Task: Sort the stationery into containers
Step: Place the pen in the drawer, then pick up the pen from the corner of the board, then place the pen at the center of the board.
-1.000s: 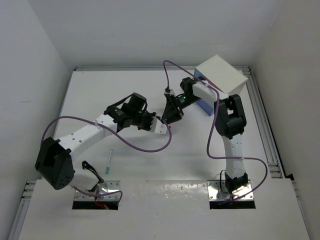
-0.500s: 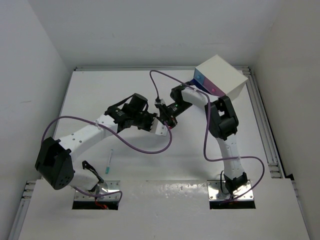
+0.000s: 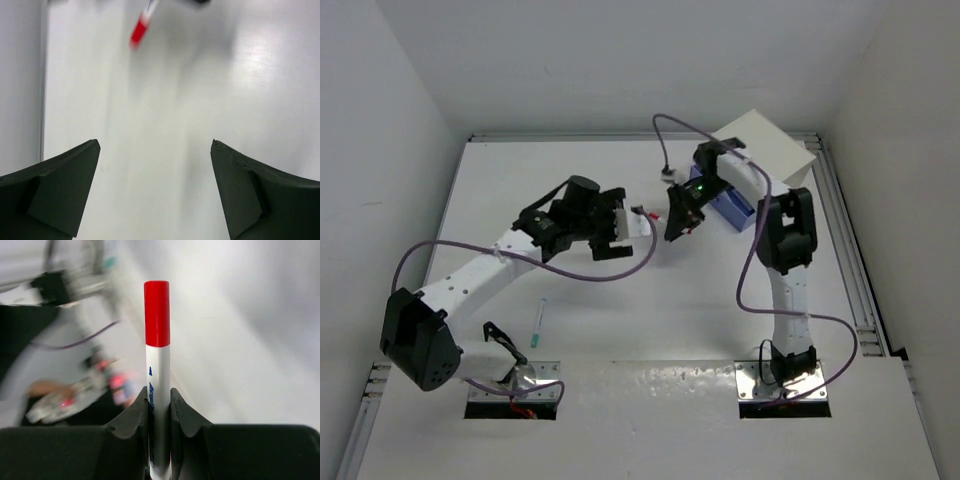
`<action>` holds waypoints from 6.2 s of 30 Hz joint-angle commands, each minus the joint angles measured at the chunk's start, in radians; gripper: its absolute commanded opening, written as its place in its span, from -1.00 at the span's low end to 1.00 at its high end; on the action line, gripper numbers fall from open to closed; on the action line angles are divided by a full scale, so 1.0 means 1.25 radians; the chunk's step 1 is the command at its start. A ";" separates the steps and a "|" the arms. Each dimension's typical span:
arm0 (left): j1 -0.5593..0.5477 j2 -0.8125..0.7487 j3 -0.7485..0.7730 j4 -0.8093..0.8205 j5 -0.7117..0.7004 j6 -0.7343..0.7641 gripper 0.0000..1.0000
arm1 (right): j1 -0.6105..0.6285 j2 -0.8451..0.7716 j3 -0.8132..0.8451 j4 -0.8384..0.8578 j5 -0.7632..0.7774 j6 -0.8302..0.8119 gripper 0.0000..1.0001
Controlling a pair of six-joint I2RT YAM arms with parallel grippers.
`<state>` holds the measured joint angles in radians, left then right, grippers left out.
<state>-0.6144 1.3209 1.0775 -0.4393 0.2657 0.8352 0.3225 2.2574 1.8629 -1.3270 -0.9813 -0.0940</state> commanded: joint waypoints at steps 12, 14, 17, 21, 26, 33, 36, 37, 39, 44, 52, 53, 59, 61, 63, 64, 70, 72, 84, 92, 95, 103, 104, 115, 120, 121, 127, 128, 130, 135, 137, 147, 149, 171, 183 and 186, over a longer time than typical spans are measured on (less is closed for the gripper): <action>0.209 -0.086 0.019 -0.063 -0.040 -0.407 1.00 | -0.154 -0.180 0.043 0.328 0.684 -0.272 -1.00; 0.223 -0.095 0.015 -0.065 -0.036 -0.410 1.00 | -0.154 -0.146 0.057 0.319 0.695 -0.283 -1.00; 0.239 -0.099 0.015 -0.071 -0.032 -0.420 1.00 | -0.152 -0.117 0.064 0.339 0.722 -0.289 -1.00; 0.255 -0.111 0.012 -0.077 -0.030 -0.426 1.00 | -0.149 -0.087 0.066 0.371 0.765 -0.277 -1.00; 0.275 -0.119 0.006 -0.087 -0.033 -0.423 1.00 | -0.135 -0.076 0.053 0.398 0.814 -0.255 -0.81; 0.316 -0.137 -0.007 -0.131 -0.016 -0.417 1.00 | -0.130 -0.111 0.014 0.414 0.827 -0.234 0.12; 0.343 -0.160 -0.020 -0.192 -0.017 -0.390 1.00 | -0.124 -0.122 0.031 0.381 0.815 -0.226 0.08; 0.352 -0.163 -0.025 -0.214 -0.010 -0.382 0.98 | -0.123 -0.129 0.035 0.376 0.808 -0.222 0.07; 0.363 -0.186 -0.047 -0.251 0.014 -0.363 0.81 | -0.121 -0.160 0.035 0.363 0.788 -0.205 0.07; 0.392 -0.155 -0.019 -0.365 0.023 -0.323 0.45 | -0.089 -0.250 0.016 0.318 0.690 -0.110 0.08; 0.395 -0.025 0.043 -0.592 -0.042 -0.222 0.44 | -0.053 -0.343 -0.100 0.329 0.615 -0.037 0.09; 0.391 -0.019 0.017 -0.607 -0.071 -0.195 0.43 | -0.053 -0.346 -0.106 0.328 0.613 -0.035 0.09; 0.352 -0.043 -0.130 -0.563 -0.106 -0.145 0.42 | -0.047 -0.339 -0.126 0.330 0.611 -0.025 0.08; 0.343 -0.030 -0.172 -0.532 -0.086 -0.158 0.41 | -0.046 -0.338 -0.131 0.331 0.608 -0.023 0.08; 0.330 -0.023 -0.191 -0.491 -0.108 -0.160 0.43 | -0.043 -0.336 -0.134 0.333 0.611 -0.022 0.08; 0.328 -0.014 -0.198 -0.477 -0.125 -0.161 0.44 | -0.042 -0.336 -0.133 0.331 0.610 -0.022 0.08; 0.304 0.072 -0.214 -0.430 -0.138 -0.148 0.39 | -0.042 -0.333 -0.138 0.326 0.611 -0.025 0.08; 0.295 0.092 -0.216 -0.403 -0.140 -0.148 0.36 | -0.042 -0.333 -0.145 0.329 0.614 -0.027 0.08; 0.274 0.244 -0.252 -0.290 -0.156 -0.179 0.11 | -0.054 -0.323 -0.142 0.323 0.616 -0.036 0.08; 0.279 0.314 -0.228 -0.240 -0.138 -0.201 -0.42 | -0.056 -0.323 -0.159 0.328 0.602 -0.032 0.04; 0.271 0.348 -0.158 -0.224 -0.111 -0.220 -0.54 | -0.054 -0.337 -0.187 0.340 0.590 -0.023 0.03; 0.149 0.443 0.035 -0.154 -0.030 -0.217 -0.91 | -0.068 -0.368 -0.246 0.349 0.567 -0.024 0.02; 0.111 0.447 0.045 -0.153 -0.030 -0.211 -0.97 | -0.073 -0.369 -0.246 0.346 0.563 -0.024 0.02; -0.081 0.301 -0.064 -0.063 -0.071 0.011 -1.00 | -0.129 -0.309 -0.191 0.258 0.404 -0.019 0.03; -0.189 0.198 -0.182 -0.041 -0.087 0.128 -1.00 | -0.112 -0.191 -0.104 0.161 0.276 -0.005 0.04; -0.203 0.183 -0.189 -0.045 -0.092 0.140 -1.00 | -0.107 -0.176 -0.094 0.152 0.265 -0.001 0.04; -0.268 0.153 -0.183 -0.067 -0.134 0.187 -1.00 | -0.080 -0.124 -0.044 0.139 0.207 0.022 0.04; -0.274 0.150 -0.183 -0.060 -0.144 0.193 -1.00 | -0.073 -0.115 -0.036 0.125 0.188 0.022 0.04; -0.294 0.145 -0.187 -0.050 -0.177 0.215 -1.00 | -0.062 -0.087 -0.015 0.101 0.165 0.019 0.08; -0.321 0.141 -0.180 -0.018 -0.230 0.246 -1.00 | -0.024 -0.045 -0.043 0.054 0.071 0.020 0.15; -0.334 0.141 -0.167 -0.012 -0.244 0.251 -1.00 | -0.010 -0.028 -0.056 0.052 0.040 0.025 0.21; -0.414 0.102 -0.123 0.026 -0.313 0.283 -1.00 | 0.044 -0.006 -0.051 0.064 -0.013 0.025 0.48; -0.424 0.093 -0.113 0.038 -0.314 0.276 -1.00 | 0.054 -0.021 -0.063 0.075 -0.016 0.024 0.48; -0.469 0.071 -0.082 0.107 -0.366 0.256 -1.00 | 0.120 -0.058 -0.118 0.093 -0.068 0.048 -0.01; -0.468 0.063 -0.093 0.118 -0.373 0.257 -1.00 | 0.121 -0.053 -0.083 0.069 -0.092 0.054 -1.00; -0.471 0.055 -0.102 0.134 -0.397 0.229 -0.67 | 0.108 -0.062 -0.075 0.101 -0.073 0.098 -1.00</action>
<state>-1.1908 1.4303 0.9401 -0.3210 -0.1944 1.1507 0.4664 2.2314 1.7260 -1.2301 -1.0626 -0.0109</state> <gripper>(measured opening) 0.210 0.001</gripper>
